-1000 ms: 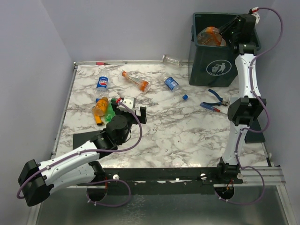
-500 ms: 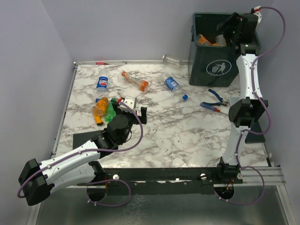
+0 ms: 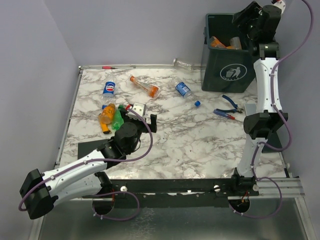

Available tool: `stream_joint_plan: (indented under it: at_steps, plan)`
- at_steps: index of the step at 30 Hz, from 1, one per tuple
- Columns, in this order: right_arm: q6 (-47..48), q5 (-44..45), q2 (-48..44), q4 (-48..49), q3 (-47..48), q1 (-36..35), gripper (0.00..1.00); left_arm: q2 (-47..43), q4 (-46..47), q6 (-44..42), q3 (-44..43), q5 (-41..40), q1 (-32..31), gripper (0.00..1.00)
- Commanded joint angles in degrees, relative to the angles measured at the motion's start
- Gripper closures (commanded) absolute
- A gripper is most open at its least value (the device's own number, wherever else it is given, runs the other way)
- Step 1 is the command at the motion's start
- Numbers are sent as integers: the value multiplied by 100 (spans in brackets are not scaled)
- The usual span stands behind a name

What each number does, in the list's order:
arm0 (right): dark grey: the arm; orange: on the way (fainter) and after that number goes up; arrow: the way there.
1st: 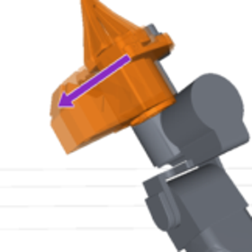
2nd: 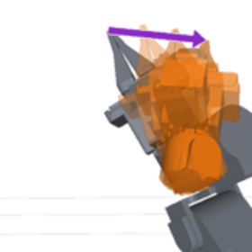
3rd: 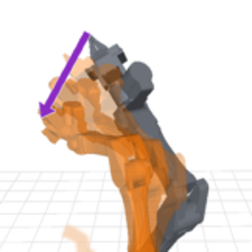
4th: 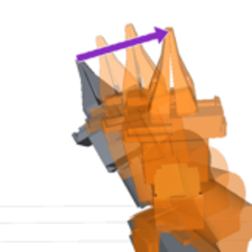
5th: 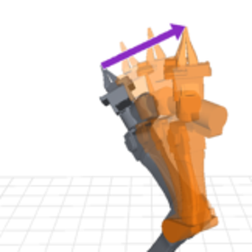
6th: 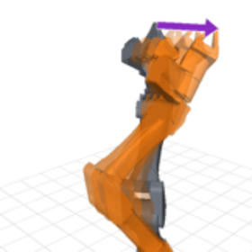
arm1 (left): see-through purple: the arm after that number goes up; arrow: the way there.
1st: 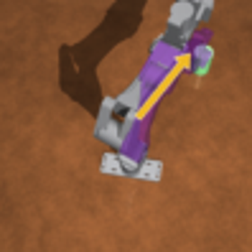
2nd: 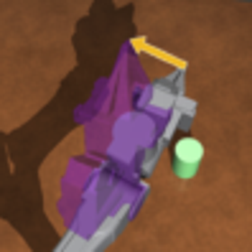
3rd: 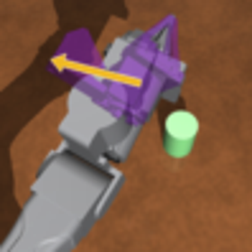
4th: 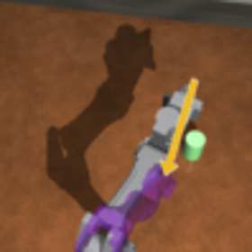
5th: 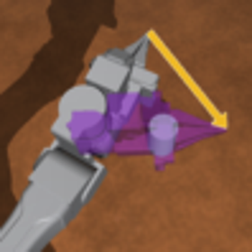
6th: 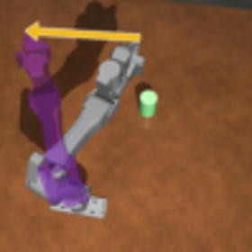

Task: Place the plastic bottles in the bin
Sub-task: Pick up the plastic bottle at the center of the board.

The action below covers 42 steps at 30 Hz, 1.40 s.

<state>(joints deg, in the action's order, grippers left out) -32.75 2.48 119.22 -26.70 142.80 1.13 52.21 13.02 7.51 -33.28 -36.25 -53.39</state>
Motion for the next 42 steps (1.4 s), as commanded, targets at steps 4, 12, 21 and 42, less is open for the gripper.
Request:
stream_joint_plan:
  at_steps: [4, 12, 21, 42]
  plan:
    - [507, 559, -720, -202, 567, -864, 23, 44, -91, -26, -174, -9, -32, 1]
    - [1312, 1655, -3063, 1165, -3118, -2616, 21, 23, -143, -109, -197, -292, -32, 1]
    - [528, 1569, -4622, 938, -6213, -3749, 18, 269, -276, 23, -310, -1084, -23, 1]
    - [-1315, -425, -6813, 2522, -11420, -4052, 12, 1610, -2793, 2007, -1214, 983, 2977, 1]
